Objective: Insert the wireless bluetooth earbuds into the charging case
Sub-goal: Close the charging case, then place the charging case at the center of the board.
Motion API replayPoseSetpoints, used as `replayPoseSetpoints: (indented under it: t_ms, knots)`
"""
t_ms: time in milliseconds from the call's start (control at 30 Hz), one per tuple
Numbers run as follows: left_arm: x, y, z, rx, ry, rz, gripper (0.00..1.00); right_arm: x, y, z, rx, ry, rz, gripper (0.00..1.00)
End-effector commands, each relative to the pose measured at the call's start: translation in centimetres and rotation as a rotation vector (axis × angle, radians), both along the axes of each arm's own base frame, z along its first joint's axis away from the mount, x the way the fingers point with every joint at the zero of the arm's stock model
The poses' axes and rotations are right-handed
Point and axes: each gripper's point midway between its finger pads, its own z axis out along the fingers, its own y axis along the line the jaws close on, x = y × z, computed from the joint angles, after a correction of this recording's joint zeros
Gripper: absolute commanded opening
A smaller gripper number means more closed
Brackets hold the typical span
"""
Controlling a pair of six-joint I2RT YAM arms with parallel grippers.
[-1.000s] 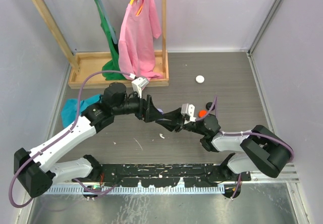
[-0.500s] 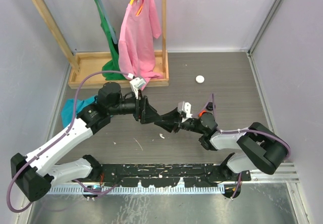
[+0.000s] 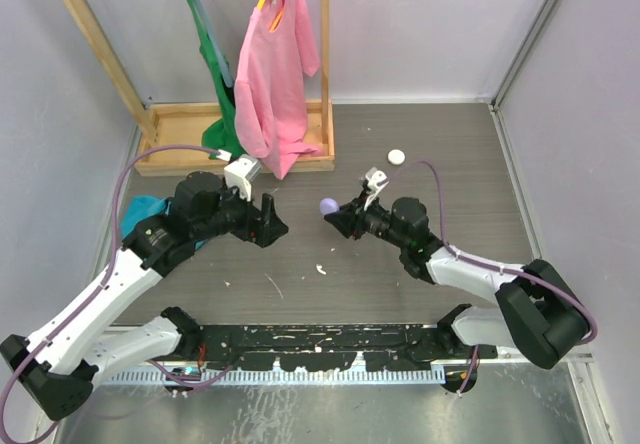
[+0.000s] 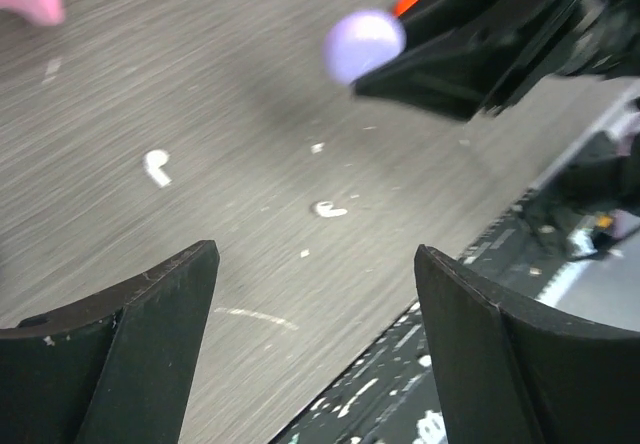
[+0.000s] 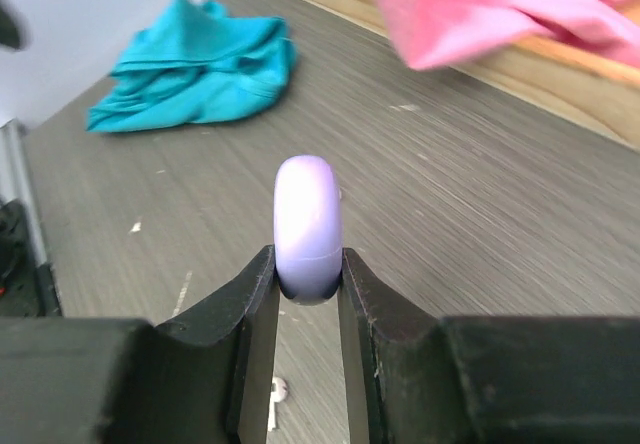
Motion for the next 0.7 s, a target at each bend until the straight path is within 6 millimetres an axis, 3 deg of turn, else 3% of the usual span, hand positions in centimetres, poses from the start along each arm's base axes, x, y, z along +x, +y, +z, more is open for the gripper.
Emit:
replayPoseSetpoints:
  t_ms: [0, 67, 267, 500, 667]
  knots:
    - [1.5, 5.4, -0.2, 0.204, -0.091, 0.175, 0.84, 3.1, -3.8, -2.5, -0.094, 0.269, -0.24, 0.01]
    - [2.1, 7.2, -0.7, 0.272, -0.108, 0.232, 0.85, 3.8, -5.4, -3.7, -0.116, 0.354, -0.316, 0.01]
    - [2.8, 9.9, -1.3, 0.348, -0.166, 0.323, 0.87, 5.2, -10.6, -8.1, -0.153, 0.565, -0.513, 0.02]
    - [3.3, 13.7, -0.3, 0.328, -0.225, 0.482, 0.95, 5.5, -12.7, -12.6, -0.195, 0.721, -0.606, 0.05]
    - [3.2, 15.3, -0.3, 0.323, -0.232, 0.556, 0.97, 5.6, -14.4, -14.3, -0.222, 0.757, -0.715, 0.2]
